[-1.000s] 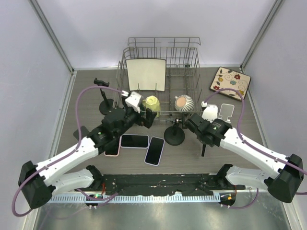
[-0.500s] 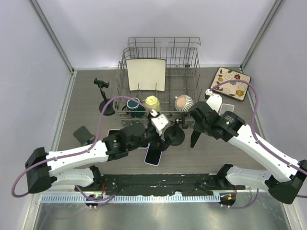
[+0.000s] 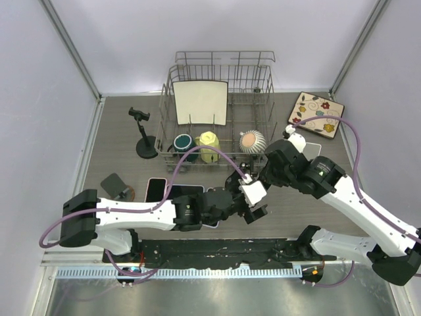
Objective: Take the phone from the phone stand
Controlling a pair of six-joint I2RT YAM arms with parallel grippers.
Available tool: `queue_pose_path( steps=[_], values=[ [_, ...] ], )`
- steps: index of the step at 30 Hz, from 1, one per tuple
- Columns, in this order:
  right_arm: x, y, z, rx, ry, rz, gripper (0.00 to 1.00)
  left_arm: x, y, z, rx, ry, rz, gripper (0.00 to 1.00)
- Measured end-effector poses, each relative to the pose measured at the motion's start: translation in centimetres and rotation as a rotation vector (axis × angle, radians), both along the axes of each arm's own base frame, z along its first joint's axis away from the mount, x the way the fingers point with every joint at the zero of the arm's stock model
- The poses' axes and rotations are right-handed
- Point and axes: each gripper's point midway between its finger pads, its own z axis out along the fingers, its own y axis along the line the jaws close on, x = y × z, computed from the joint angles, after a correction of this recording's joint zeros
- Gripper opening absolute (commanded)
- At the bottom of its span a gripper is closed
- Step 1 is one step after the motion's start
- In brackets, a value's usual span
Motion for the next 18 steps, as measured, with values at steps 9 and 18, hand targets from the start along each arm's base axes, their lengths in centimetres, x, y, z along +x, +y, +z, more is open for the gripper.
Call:
queue_pose_path(
  steps=[9, 18],
  values=[
    [-0.2, 1.8, 1.2, 0.124, -0.007, 0.015, 0.01, 1.5, 0.6, -0.7, 0.066, -0.108, 0.157, 0.87],
    [0.2, 3.1, 1.9, 0.236, -0.028, -0.009, 0.15, 2.0, 1.7, -0.2, 0.101, -0.194, 0.254, 0.36]
  ],
)
